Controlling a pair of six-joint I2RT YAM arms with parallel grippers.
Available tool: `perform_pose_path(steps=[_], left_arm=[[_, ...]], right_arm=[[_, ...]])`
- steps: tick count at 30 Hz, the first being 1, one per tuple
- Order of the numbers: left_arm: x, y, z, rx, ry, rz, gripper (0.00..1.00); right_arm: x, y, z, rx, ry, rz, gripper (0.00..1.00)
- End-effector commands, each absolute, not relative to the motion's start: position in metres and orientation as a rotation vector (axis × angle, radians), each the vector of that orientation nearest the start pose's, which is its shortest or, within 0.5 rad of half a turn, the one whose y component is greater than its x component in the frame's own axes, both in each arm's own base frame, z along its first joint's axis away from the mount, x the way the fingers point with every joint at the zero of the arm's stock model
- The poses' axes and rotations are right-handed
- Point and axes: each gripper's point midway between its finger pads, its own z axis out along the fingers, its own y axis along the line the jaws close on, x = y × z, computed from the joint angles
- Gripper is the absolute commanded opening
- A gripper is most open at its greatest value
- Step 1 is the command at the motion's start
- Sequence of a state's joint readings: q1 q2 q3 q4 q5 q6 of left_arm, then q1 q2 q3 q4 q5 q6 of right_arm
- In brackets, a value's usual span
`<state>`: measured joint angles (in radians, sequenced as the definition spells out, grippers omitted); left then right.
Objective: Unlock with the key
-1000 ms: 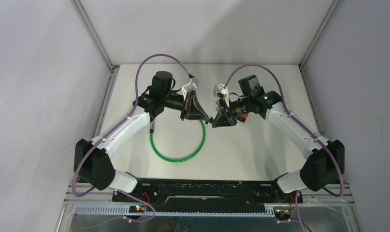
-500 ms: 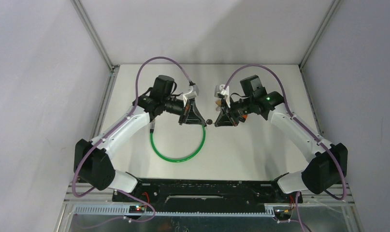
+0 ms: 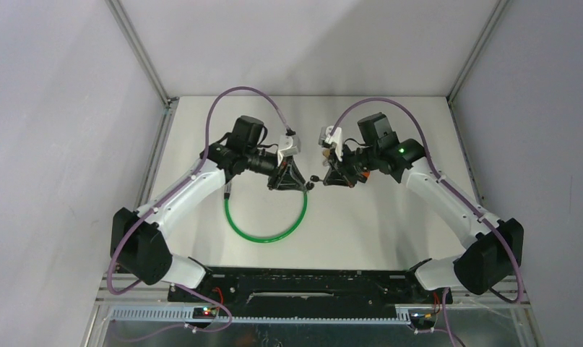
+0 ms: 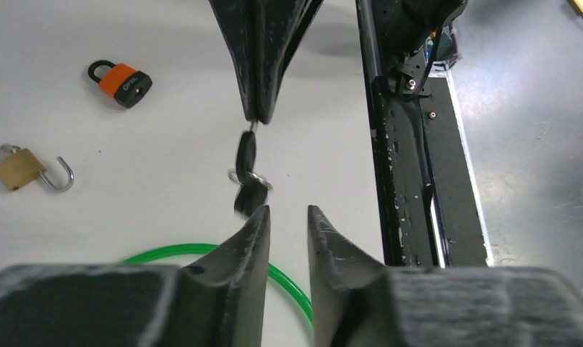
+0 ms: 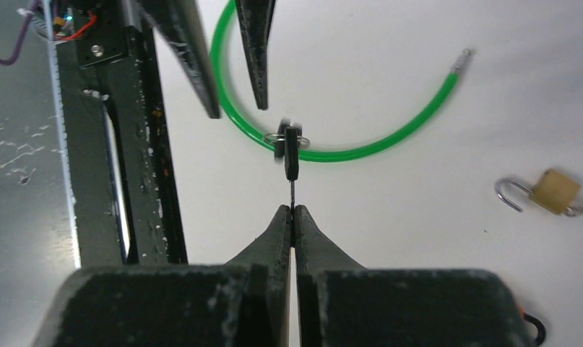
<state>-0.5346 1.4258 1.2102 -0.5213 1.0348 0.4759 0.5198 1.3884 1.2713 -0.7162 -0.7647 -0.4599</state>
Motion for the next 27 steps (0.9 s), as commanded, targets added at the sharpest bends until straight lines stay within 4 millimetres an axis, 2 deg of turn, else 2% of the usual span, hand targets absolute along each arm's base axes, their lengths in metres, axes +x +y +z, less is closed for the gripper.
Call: perform_pose_path(steps=[1,6,9,12,14,20,27], left_arm=[[0.223,-0.294,0.244,1.468,1.523,-1.154,0.38],[0.227,-0.297,0.26,1.426,1.481,-1.125,0.59],[0.237,-0.301,0.275,1.364,1.455,-1.106,0.68],[0.243,-0.309,0.287,1.306,1.441,-1.133,0.73],[0.244,-0.316,0.292,1.285,1.443,-1.173,0.73],[0.239,-0.335,0.286,1.281,1.466,-1.279,0.7],[0.241,-0.344,0.28,1.266,1.503,-1.347,0.52]], right_arm=[[0.254,0.255,0.237,-1.324,1.798,0.823,0.0],[0.251,0.256,0.236,-1.333,1.787,0.821,0.0],[0.247,0.257,0.238,-1.348,1.773,0.843,0.0],[0.244,0.259,0.24,-1.353,1.762,0.861,0.0],[0.243,0.259,0.242,-1.352,1.755,0.87,0.0],[0.238,0.26,0.247,-1.355,1.733,0.895,0.0],[0.235,0.259,0.245,-1.354,1.727,0.906,0.0]])
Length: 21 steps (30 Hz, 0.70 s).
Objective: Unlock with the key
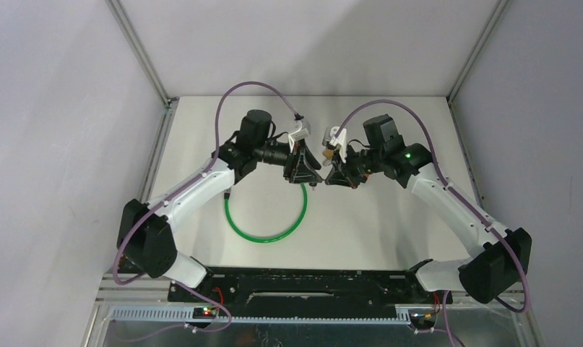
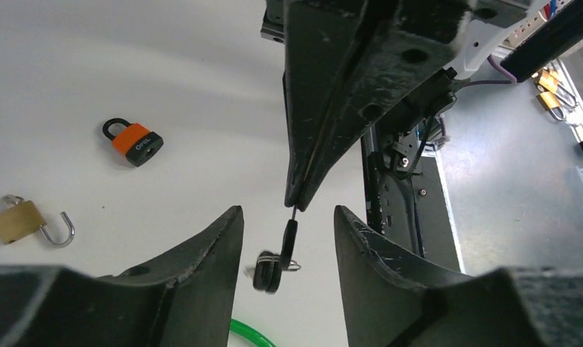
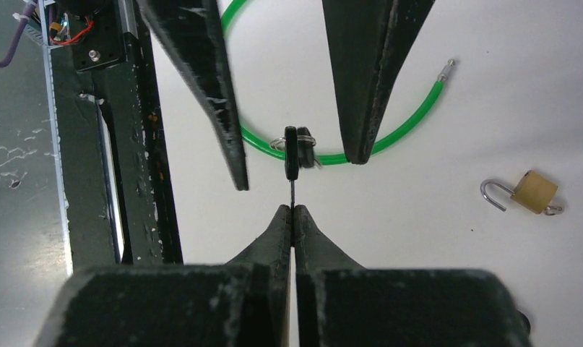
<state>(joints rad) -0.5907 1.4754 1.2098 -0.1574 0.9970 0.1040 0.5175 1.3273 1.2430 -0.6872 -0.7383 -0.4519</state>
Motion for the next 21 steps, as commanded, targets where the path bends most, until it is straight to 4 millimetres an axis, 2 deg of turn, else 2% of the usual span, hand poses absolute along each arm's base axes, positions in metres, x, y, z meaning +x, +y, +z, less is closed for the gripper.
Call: perform_pose_path(steps=[1,4,8,21], left_arm=[[0.24,-0.344,0.279,1.269,1.509,-1.352,0.5],[0.239,-0.344,0.275,1.281,1.525,-1.359,0.44],[0.239,-0.343,0.27,1.291,1.545,-1.357,0.4],[0.24,-0.345,0.27,1.302,1.55,-1.366,0.26]], right_arm=[[0.235,0.259,0.245,-1.355,1.727,0.907,0.0],[0.236,0.257,0.245,-1.345,1.731,0.91,0.0],[0.236,0.257,0.246,-1.339,1.724,0.919,0.0],[0.236,0.256,0.246,-1.326,1.736,0.938,0.0]])
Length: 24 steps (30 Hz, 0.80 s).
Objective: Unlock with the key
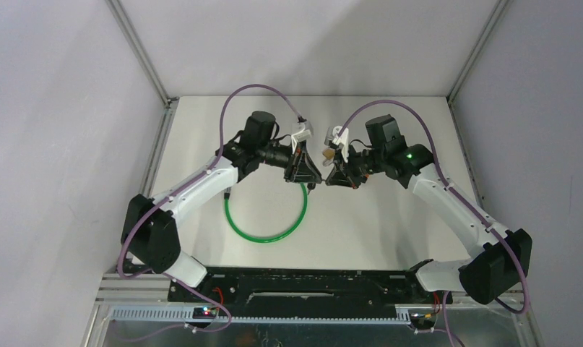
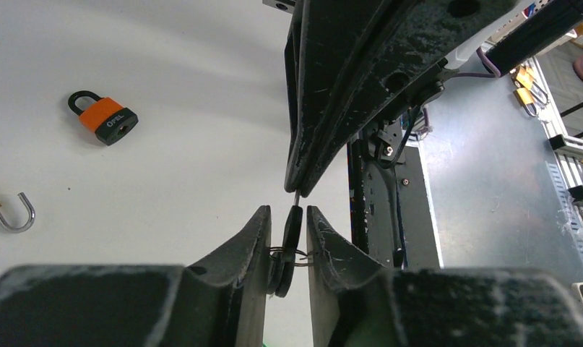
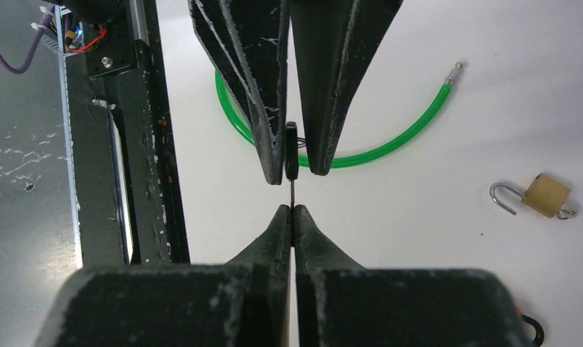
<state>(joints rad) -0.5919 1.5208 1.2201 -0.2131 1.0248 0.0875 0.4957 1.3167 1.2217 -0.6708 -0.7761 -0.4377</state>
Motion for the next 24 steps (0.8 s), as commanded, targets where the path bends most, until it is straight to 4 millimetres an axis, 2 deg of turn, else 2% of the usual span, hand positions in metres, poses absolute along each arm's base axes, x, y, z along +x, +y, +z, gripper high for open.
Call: perform_pose_path(steps=[1,8,14,19,21,24], left_arm=[[0.239,-0.345,0.271,1.304,1.547,-1.37,0.24],[0.238,-0.347,0.272,1.311,1.542,-1.383,0.14],[0.233,-0.344,0.27,1.337,1.535,-1.397,0.0],[0.227,-0.341,0.27,1.349,1.52,-1.392,0.0],[0.229,-0.339,0.269,1.344,1.522,-1.358,0.0],[0.233,-0.333,0.267,1.35,1.531,-1.291,0.0]], right_arm=[[0.236,0.256,0.245,-1.325,1.738,0.94,0.0],[0.236,0.257,0.245,-1.323,1.741,0.948,0.0],[0.237,0.256,0.245,-1.314,1.746,0.947,0.0],[0.241,0.254,0.245,-1.288,1.764,0.943,0.01],[0.244,0.251,0.244,-1.273,1.779,0.936,0.11],[0.251,0.244,0.241,-1.23,1.795,0.91,0.31]])
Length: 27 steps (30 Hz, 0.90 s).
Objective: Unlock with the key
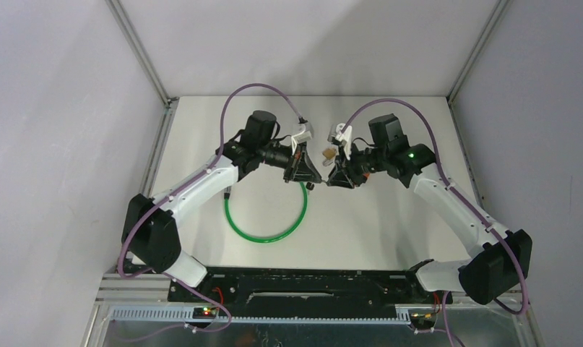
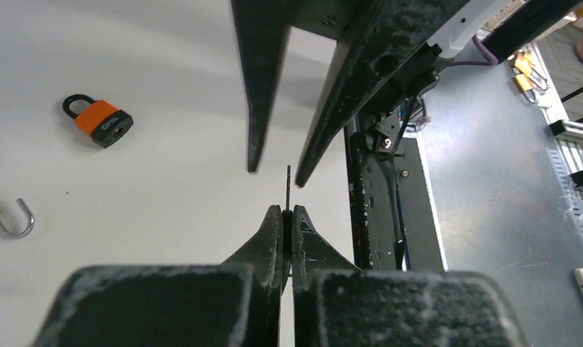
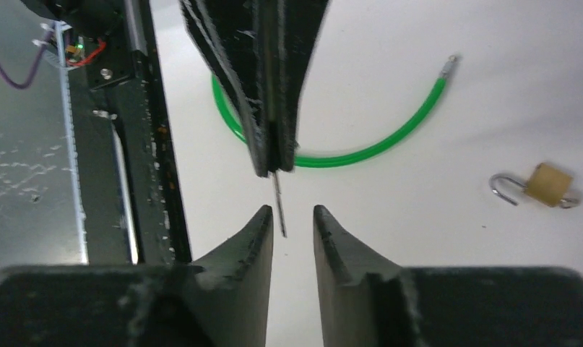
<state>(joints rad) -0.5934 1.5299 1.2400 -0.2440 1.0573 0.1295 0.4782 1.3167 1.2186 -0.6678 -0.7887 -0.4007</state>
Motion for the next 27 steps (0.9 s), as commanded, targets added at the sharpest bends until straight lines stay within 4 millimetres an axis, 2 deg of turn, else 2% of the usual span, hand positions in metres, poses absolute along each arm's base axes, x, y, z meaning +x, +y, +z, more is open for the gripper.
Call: perform_pose_path(steps=[1,3,8,13,16,20,27], left_arm=[[0.235,-0.331,0.264,1.35,1.546,-1.266,0.0],[0.24,-0.325,0.257,1.338,1.595,-1.206,0.0],[0.255,-0.307,0.232,1.351,1.773,-1.03,0.0],[0.254,-0.298,0.222,1.365,1.806,-0.978,0.0],[0.253,-0.295,0.218,1.353,1.817,-0.961,0.0],[0.249,-0.292,0.215,1.366,1.834,-0.967,0.0],[0.244,-0.289,0.21,1.384,1.849,-0.976,0.0]], right_arm=[[0.254,0.24,0.239,-1.214,1.802,0.891,0.39],[0.264,0.23,0.235,-1.171,1.828,0.83,0.55],[0.294,0.196,0.212,-1.066,1.95,0.681,0.67],[0.327,0.161,0.17,-0.998,2.107,0.53,0.69],[0.342,0.147,0.142,-1.012,2.177,0.444,0.69],[0.359,0.135,0.109,-1.046,2.275,0.37,0.7],[0.386,0.125,0.074,-1.079,2.379,0.316,0.71]])
